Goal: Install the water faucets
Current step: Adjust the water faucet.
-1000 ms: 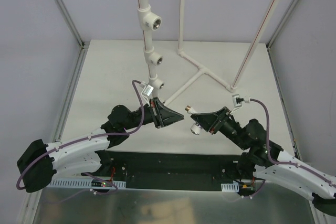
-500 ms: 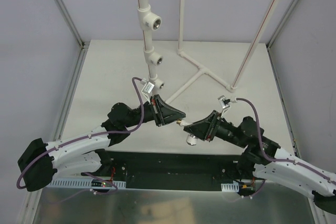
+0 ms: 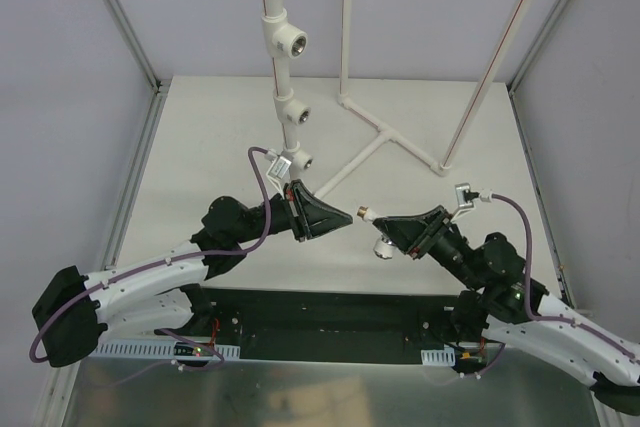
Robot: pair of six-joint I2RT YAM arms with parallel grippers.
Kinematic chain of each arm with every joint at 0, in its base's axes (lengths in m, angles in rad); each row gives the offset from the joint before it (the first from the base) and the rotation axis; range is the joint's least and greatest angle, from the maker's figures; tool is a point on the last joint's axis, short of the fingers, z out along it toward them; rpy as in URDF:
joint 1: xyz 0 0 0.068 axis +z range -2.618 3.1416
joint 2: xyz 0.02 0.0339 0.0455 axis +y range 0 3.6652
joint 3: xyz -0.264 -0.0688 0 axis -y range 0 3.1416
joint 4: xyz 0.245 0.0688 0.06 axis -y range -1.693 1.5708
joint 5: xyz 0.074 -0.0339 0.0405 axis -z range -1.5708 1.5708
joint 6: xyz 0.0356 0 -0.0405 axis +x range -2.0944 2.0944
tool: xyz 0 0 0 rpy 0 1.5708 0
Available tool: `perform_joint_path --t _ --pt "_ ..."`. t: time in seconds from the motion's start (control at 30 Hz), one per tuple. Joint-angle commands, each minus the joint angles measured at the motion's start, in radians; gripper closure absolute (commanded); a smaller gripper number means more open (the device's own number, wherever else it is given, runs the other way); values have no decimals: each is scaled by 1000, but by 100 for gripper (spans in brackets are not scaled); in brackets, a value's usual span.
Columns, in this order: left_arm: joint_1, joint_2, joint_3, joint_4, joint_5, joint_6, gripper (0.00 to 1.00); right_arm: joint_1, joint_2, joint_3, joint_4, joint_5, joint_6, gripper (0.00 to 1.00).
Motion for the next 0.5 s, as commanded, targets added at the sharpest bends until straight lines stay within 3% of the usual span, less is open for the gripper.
perform_joint_path --t 0.0,0.27,0.47 --pt "-6 26 19 63 50 -23 100 1 50 40 98 -33 -19 100" --pt "-6 46 28 77 52 -15 100 1 131 44 184 -287 -15 100" --pt "-4 48 30 73 43 -8 100 2 118 37 177 -333 -15 100"
